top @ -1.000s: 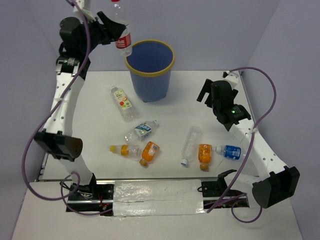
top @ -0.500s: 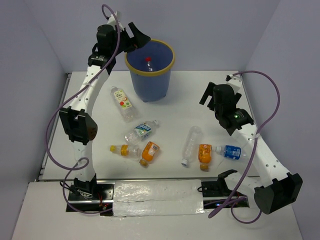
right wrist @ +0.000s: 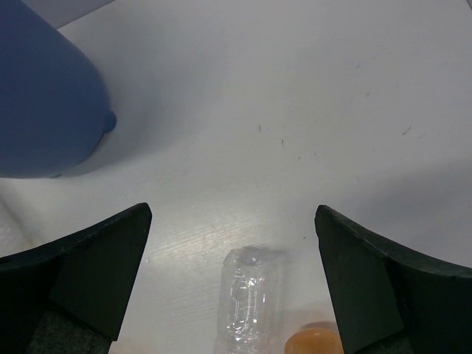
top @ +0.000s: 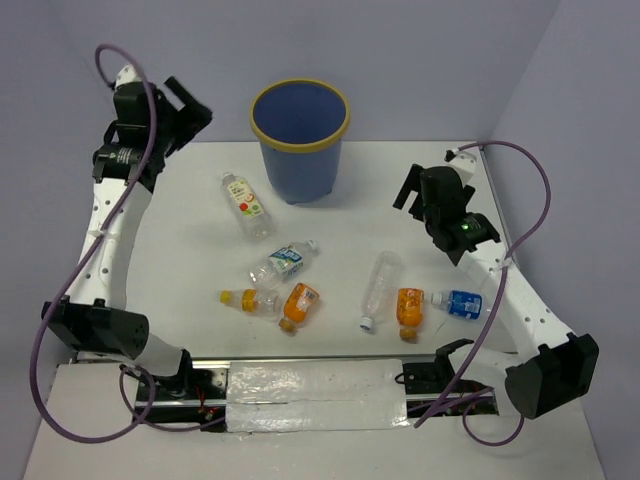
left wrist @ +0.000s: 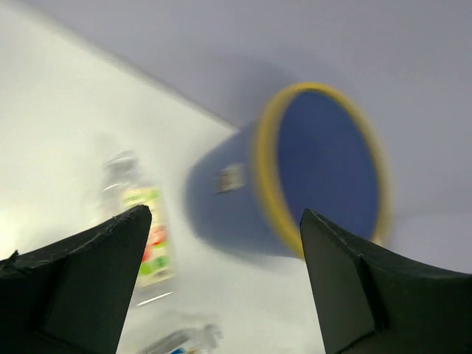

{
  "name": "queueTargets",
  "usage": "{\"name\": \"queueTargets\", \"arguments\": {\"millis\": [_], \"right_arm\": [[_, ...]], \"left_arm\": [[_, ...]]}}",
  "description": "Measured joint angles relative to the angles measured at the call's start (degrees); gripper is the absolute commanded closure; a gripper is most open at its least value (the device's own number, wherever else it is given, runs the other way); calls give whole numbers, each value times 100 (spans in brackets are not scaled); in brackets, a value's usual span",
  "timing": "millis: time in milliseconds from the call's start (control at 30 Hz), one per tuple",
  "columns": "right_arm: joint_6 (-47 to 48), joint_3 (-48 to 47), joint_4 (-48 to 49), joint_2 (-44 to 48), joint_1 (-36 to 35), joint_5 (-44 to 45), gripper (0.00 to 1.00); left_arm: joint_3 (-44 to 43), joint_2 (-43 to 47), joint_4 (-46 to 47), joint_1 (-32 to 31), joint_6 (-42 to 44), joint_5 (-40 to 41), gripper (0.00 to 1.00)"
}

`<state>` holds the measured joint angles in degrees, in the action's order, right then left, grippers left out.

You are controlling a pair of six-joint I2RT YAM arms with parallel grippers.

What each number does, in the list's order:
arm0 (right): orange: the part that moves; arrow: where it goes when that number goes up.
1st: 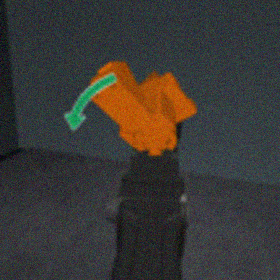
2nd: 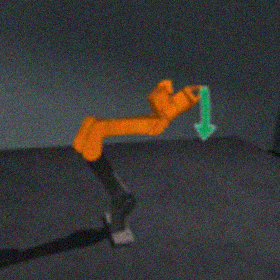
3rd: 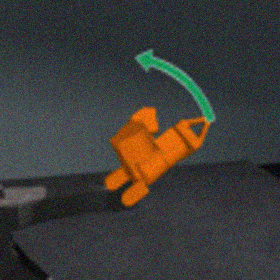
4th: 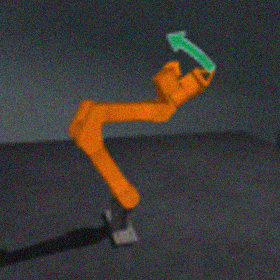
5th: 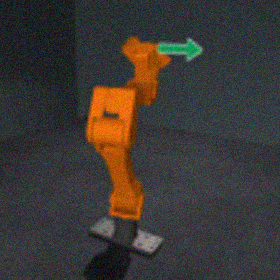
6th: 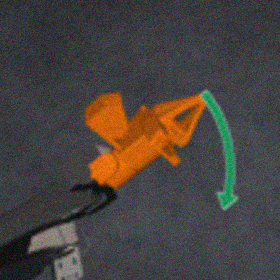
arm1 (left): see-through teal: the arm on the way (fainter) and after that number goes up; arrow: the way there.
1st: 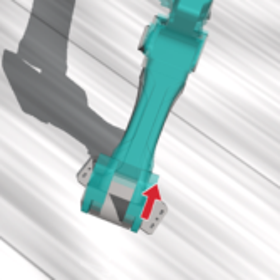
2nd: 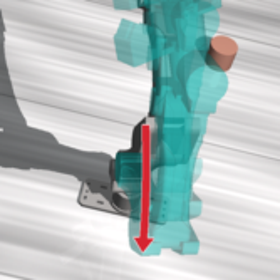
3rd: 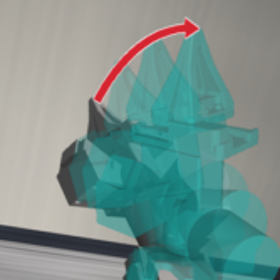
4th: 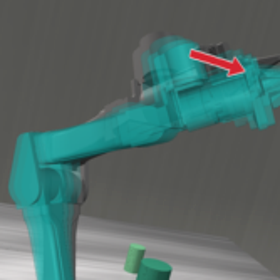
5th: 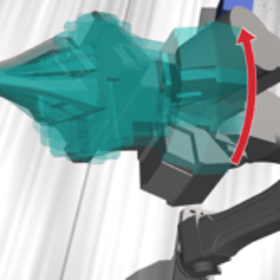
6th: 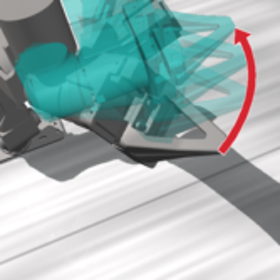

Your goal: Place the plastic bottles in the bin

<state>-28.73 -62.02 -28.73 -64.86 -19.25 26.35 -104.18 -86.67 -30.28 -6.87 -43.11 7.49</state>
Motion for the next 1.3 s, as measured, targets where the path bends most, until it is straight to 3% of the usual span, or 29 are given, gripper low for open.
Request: {"name": "queueTargets", "arguments": {"millis": [100,267,467,600,900,1300], "right_arm": [[-26,0,31,-118,-2,-90,0],[-42,0,39,-173,-2,-177,0],[-44,0,35,-170,-2,-177,0],[-44,0,4,-160,-2,-177,0],[-42,0,-85,-155,-2,-170,0],[-151,0,-98,-286,-2,-273,0]], "left_arm": [[616,-57,-380,656,-387,-2,7],[638,-1390,-964,1060,-645,-98,8],[-1261,-3283,-1539,1010,-673,-422,9],[-2085,-3987,-1587,1008,-680,-619,9],[-2245,-4824,-1497,999,-452,-1298,8],[-2474,-5449,-1502,828,232,-1333,12]]}}
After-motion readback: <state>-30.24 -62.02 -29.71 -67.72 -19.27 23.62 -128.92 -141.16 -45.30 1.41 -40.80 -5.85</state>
